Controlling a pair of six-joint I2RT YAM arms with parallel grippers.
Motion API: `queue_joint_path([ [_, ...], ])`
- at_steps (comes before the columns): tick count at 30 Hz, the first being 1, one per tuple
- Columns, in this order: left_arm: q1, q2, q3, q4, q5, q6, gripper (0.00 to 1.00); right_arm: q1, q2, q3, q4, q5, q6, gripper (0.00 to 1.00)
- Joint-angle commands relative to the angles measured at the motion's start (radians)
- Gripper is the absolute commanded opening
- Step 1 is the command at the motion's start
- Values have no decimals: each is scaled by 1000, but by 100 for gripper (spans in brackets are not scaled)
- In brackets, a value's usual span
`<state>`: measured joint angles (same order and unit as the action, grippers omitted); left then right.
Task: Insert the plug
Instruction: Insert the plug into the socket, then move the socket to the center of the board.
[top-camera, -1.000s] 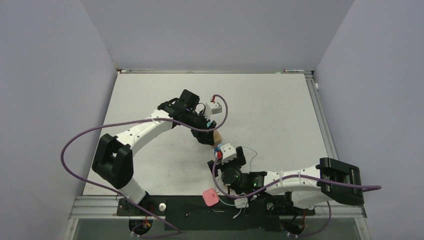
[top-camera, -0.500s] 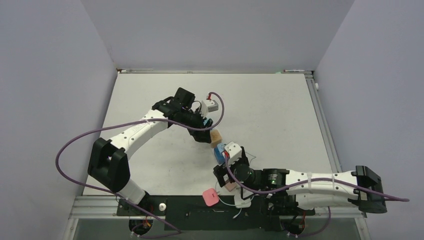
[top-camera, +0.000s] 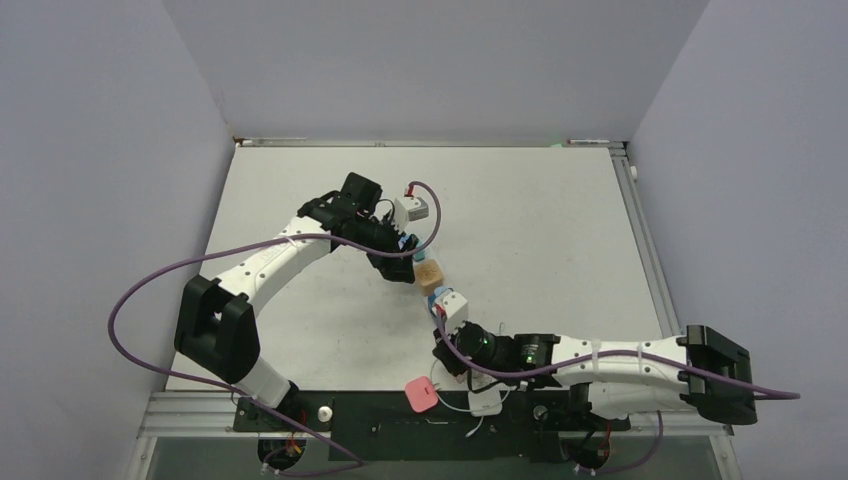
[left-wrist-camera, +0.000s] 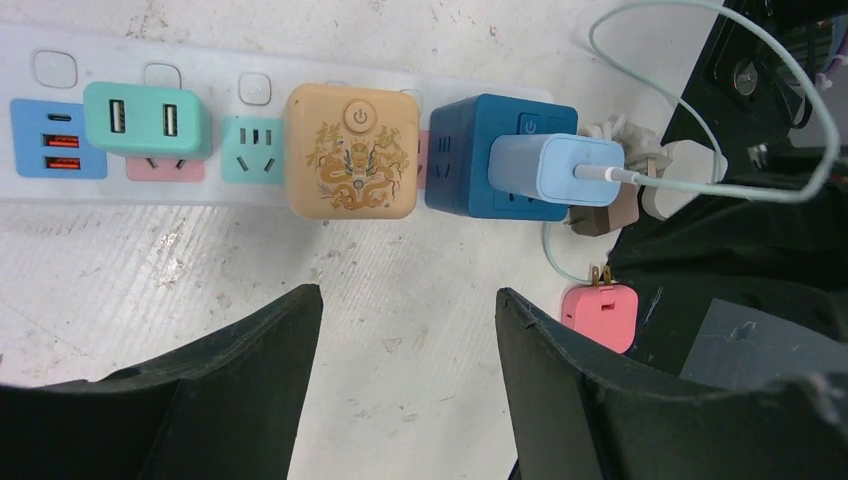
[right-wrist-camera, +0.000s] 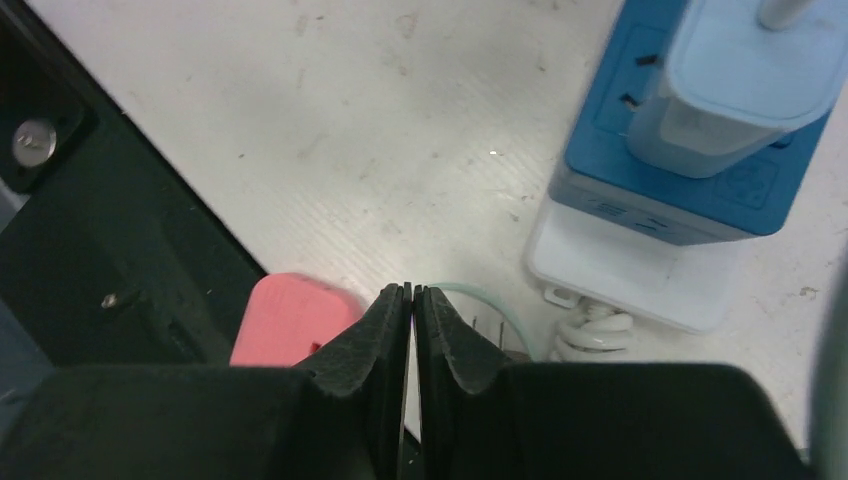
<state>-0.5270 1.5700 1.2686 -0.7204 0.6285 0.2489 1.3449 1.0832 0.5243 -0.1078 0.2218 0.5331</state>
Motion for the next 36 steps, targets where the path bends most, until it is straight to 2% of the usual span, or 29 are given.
queue_joint_path([
  [1,16,-16,45,-17,-3,23,61,-142,61,-14,126,-104,9,6],
  [4,19,-15,44,-14,-2,23,61,-200,116,-15,150,-110,5,5],
  [11,29,-18,43,-18,-5,30,61,-223,274,26,165,-96,-20,5],
  [14,36,-25,35,-22,-5,39,61,-234,278,7,147,-45,19,5],
  [20,45,-20,33,-24,-4,49,61,-316,238,22,72,57,56,13],
  [31,59,-10,28,-28,-2,68,62,-484,336,145,50,9,-1,21],
  [33,66,-9,32,-35,2,71,62,-494,337,167,35,-1,-15,27],
  [36,75,-15,36,-53,6,84,63,-486,290,176,-2,-32,-20,45],
])
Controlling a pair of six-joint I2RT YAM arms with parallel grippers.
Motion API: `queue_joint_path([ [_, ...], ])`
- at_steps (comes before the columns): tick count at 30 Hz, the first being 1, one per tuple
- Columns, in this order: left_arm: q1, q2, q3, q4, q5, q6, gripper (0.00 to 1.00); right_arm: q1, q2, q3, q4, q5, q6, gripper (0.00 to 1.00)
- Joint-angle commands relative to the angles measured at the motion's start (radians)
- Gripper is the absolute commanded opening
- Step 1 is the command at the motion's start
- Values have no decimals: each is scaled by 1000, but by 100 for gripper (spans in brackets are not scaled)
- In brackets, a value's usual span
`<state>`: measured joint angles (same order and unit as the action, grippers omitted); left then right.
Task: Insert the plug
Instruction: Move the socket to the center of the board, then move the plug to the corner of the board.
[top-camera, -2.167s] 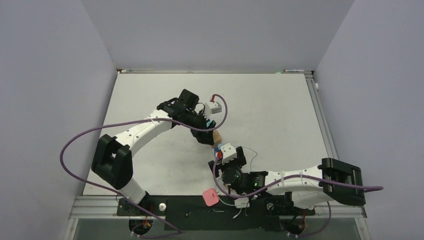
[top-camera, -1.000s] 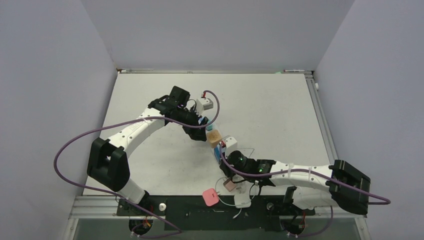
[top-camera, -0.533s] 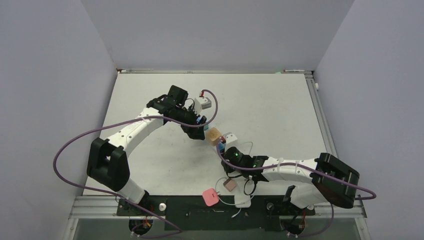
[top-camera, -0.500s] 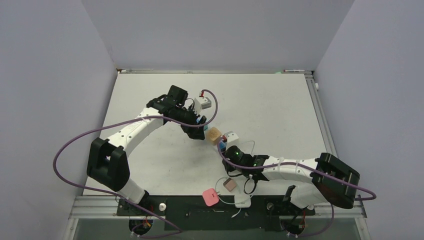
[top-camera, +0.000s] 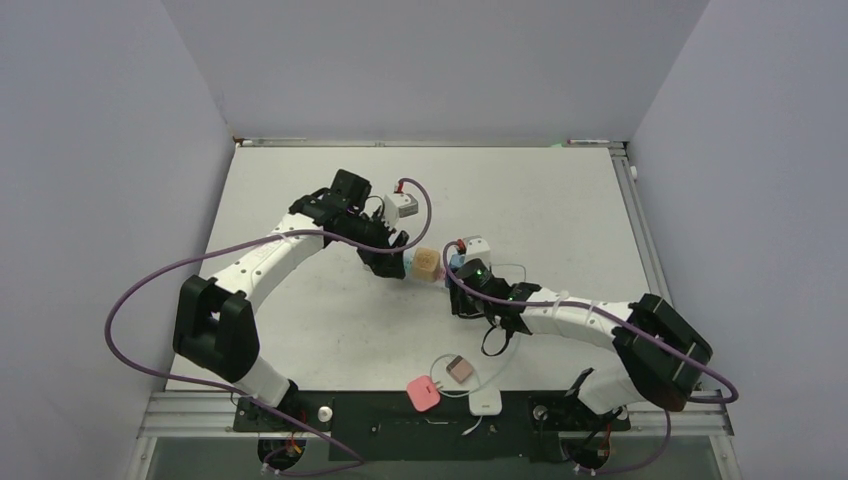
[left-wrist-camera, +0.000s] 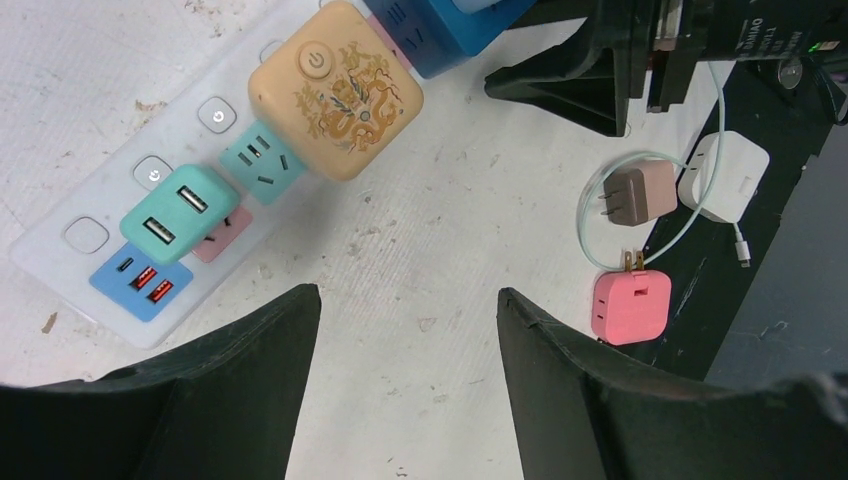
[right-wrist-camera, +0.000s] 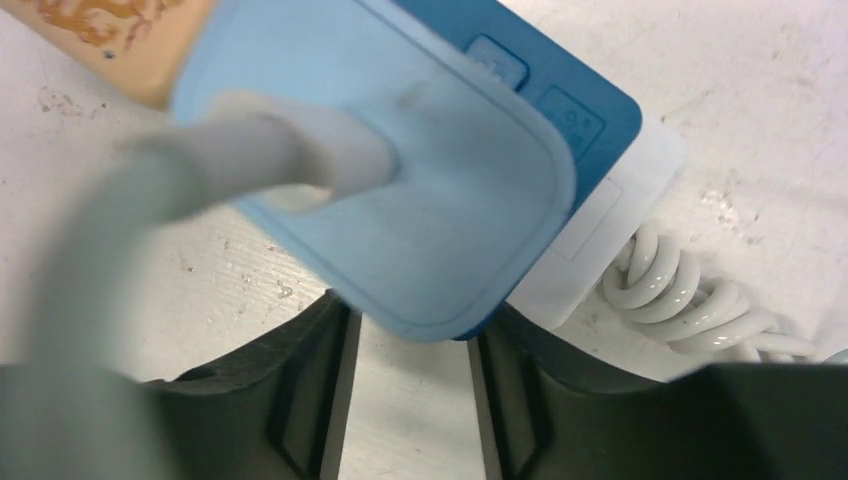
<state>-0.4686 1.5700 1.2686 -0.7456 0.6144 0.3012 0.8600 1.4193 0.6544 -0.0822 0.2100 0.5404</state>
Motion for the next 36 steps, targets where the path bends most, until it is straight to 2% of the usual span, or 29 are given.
queue_joint_path([
  [1,19,-22,35,-35,23,37,63,15,-76,42,-45,-24,-24,53],
  [4,29,-46,28,-53,29,53,65,96,-179,22,-115,1,-3,72],
  [6,34,-60,21,-68,33,67,66,133,-238,11,-169,-15,32,77],
  [9,40,-77,14,-82,25,81,67,169,-310,-5,-232,-55,96,77],
  [12,50,-82,16,-111,23,98,67,226,-368,-43,-238,-80,159,66],
  [13,55,-87,16,-119,23,102,67,246,-378,-61,-238,-84,183,65],
  [16,59,-103,0,-118,28,107,67,289,-388,-102,-247,-99,241,70],
  [19,59,-106,-25,-91,27,98,68,264,-412,-116,-223,-137,231,76],
  [22,59,-91,-8,-107,24,94,68,181,-432,-82,-194,-307,180,79],
  [24,60,-97,-1,-118,25,100,68,168,-449,-59,-160,-432,149,84],
  [27,64,-113,-3,-134,40,120,68,170,-454,-43,-183,-511,135,87],
  [30,64,-125,-17,-154,51,143,70,184,-439,-42,-272,-498,175,87],
  [33,64,-134,-39,-163,46,161,71,236,-471,-56,-328,-412,256,83],
  [36,68,-139,-48,-174,44,172,72,380,-480,-27,-398,-268,307,83],
])
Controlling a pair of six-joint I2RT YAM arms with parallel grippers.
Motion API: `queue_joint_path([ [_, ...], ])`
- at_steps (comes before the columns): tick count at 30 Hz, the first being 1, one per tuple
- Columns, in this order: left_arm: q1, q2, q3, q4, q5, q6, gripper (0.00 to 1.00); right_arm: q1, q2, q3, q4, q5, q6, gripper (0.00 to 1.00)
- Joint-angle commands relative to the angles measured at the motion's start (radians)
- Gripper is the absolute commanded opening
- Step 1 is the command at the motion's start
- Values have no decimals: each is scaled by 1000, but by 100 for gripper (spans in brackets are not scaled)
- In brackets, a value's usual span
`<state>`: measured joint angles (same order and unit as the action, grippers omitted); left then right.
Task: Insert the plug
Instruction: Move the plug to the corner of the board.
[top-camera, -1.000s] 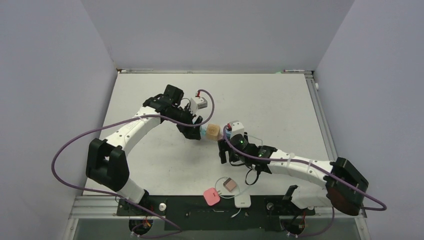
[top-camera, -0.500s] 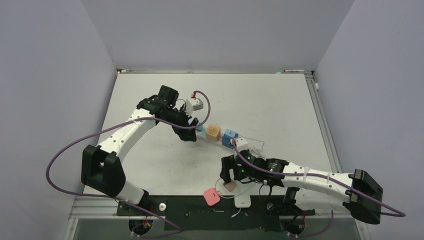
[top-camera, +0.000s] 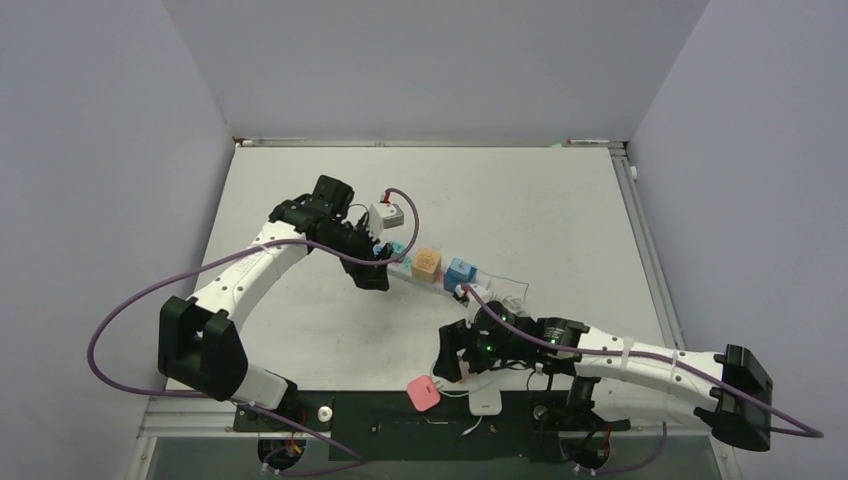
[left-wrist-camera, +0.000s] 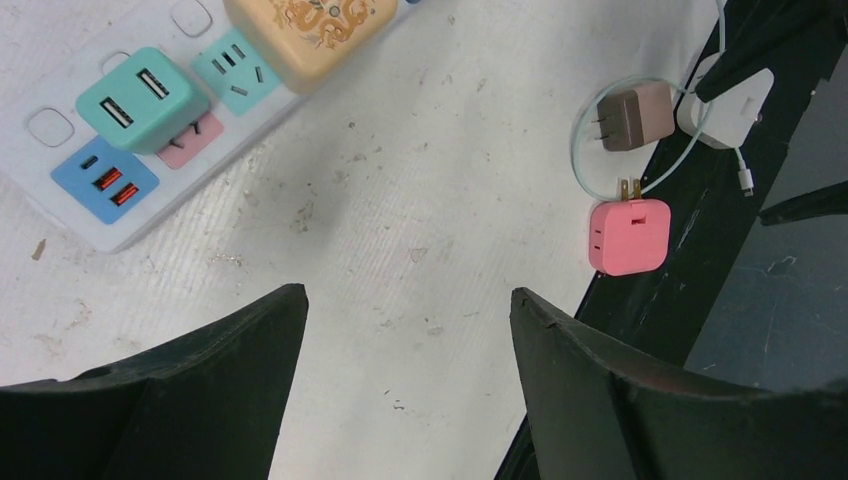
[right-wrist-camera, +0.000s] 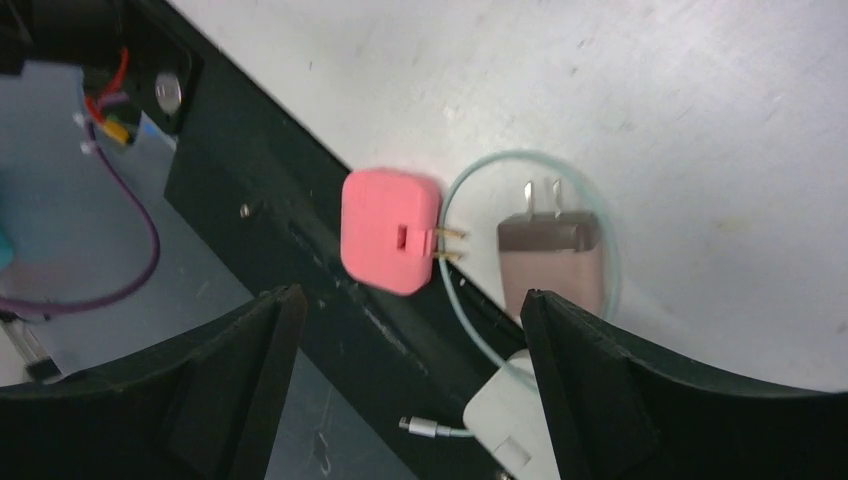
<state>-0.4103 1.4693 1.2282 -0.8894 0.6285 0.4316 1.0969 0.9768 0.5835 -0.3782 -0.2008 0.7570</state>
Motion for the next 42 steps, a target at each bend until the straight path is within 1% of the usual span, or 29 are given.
queue_joint_path([
  [1,11,-39,-7,-31,29,43,72,203,-24,58,-125,180,101,83],
  [2,12,-39,-5,-32,28,44,72,258,-2,82,-156,225,114,82],
  [3,13,-36,1,-36,27,44,72,287,20,99,-186,249,127,79],
  [6,13,-30,15,-56,25,51,72,365,31,102,-223,269,197,72],
  [8,14,-32,14,-56,18,54,72,404,8,71,-226,272,286,68],
  [12,15,-30,9,-59,18,59,72,463,0,-2,-295,254,460,52],
  [16,15,-29,0,-59,30,64,72,494,33,-32,-299,236,512,49],
  [19,15,-26,6,-66,21,66,72,475,93,-51,-284,210,492,47],
  [21,15,-29,12,-66,15,68,72,439,128,-54,-270,209,464,47],
  [24,15,-28,20,-66,13,67,72,338,161,-37,-269,220,383,47],
  [27,14,-28,26,-64,13,63,72,232,179,-32,-231,238,284,47],
  [30,16,-27,29,-54,9,51,72,146,234,12,-164,246,185,47],
  [32,16,-27,32,-53,11,49,72,106,304,53,-120,237,122,47],
  [35,18,-29,32,-48,10,44,72,70,415,134,-80,239,47,45],
  [38,25,-30,32,-51,10,44,72,57,467,201,-92,250,15,44],
  [40,33,-34,27,-51,10,51,72,51,438,224,-133,269,7,48],
  [42,42,-31,27,-51,13,58,72,47,378,236,-174,277,7,57],
])
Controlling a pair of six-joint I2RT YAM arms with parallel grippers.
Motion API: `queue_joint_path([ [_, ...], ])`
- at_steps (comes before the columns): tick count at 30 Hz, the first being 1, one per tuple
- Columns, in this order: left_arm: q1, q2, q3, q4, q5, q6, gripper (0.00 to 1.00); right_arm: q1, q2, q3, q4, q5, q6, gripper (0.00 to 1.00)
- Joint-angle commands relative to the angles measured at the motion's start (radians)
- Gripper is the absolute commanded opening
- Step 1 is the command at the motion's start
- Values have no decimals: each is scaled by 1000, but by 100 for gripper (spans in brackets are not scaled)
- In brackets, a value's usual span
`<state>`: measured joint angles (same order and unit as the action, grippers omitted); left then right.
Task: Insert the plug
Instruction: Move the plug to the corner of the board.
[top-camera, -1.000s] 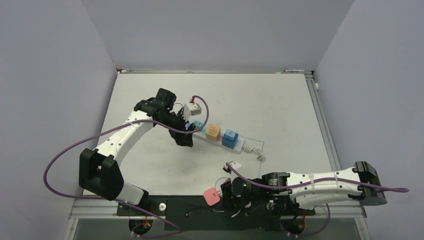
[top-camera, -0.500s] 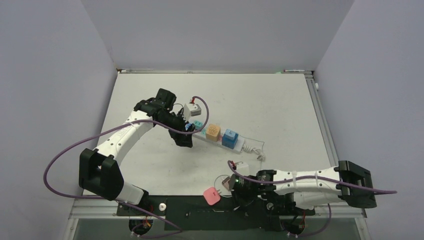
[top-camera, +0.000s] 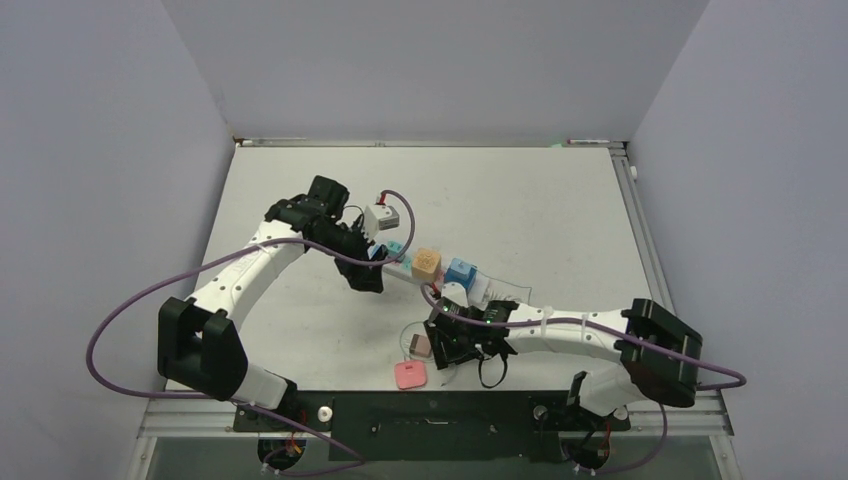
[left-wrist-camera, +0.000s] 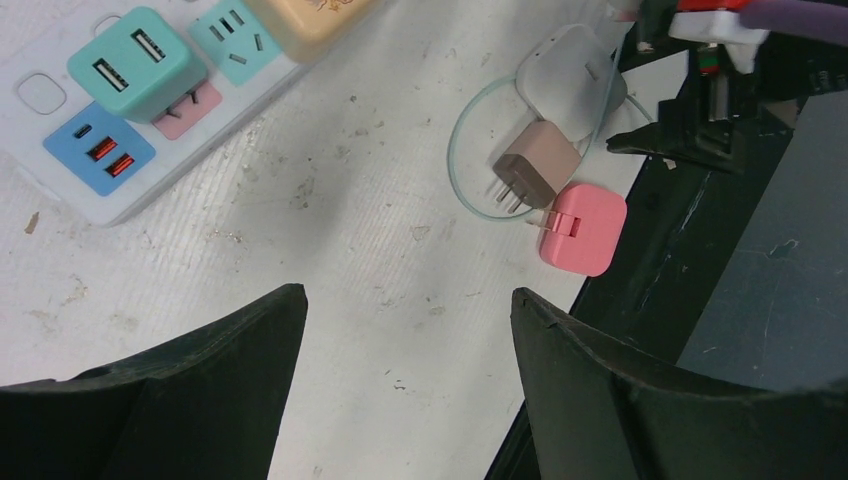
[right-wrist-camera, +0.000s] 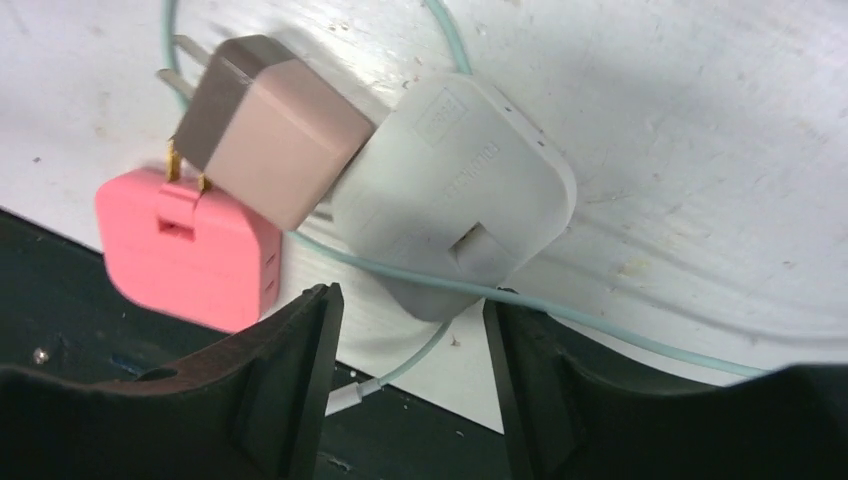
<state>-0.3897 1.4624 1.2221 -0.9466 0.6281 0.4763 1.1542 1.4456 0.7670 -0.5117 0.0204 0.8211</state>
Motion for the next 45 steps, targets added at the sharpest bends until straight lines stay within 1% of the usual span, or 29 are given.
queue_joint_path([
  [1,27,-19,33,4,17,16,72,-10,-125,56,-58,57,-55,62],
  [3,38,-6,38,0,26,23,72,-2,-181,56,-75,40,-44,67],
  [7,64,15,58,-6,46,27,72,61,-232,69,-113,67,0,70],
  [10,77,15,64,-7,49,33,73,99,-254,100,-115,114,3,70],
  [12,87,15,63,-7,53,34,76,100,-261,105,-84,144,-10,70],
  [15,99,25,64,13,56,33,80,77,-218,104,-62,181,-23,68],
  [17,102,45,66,41,31,44,80,76,-193,93,-34,201,-18,67],
  [20,114,108,80,115,-53,53,78,72,-196,58,29,244,15,67],
  [23,152,200,140,114,-49,46,75,51,-231,31,36,315,61,66],
  [25,167,239,167,118,-48,43,74,7,-276,4,27,342,96,64],
  [29,172,256,154,130,-44,62,73,-137,-414,-41,-37,320,157,57],
  [31,172,254,141,141,-38,68,73,-216,-475,-46,-104,302,173,56],
  [33,173,257,137,145,-36,68,73,-287,-499,-39,-179,283,182,56],
  [36,172,259,138,131,-24,73,73,-349,-506,-29,-199,202,143,57],
  [37,172,257,136,125,-18,78,73,-349,-499,-22,-193,169,117,57],
  [39,172,248,127,121,-8,89,73,-307,-476,-10,-183,112,81,57],
  [42,172,243,120,96,0,122,73,-145,-435,26,-168,129,74,56],
  [44,173,244,123,69,0,141,73,-83,-392,42,-194,144,82,55],
  [45,174,245,123,61,1,146,73,-75,-374,39,-210,146,90,54],
])
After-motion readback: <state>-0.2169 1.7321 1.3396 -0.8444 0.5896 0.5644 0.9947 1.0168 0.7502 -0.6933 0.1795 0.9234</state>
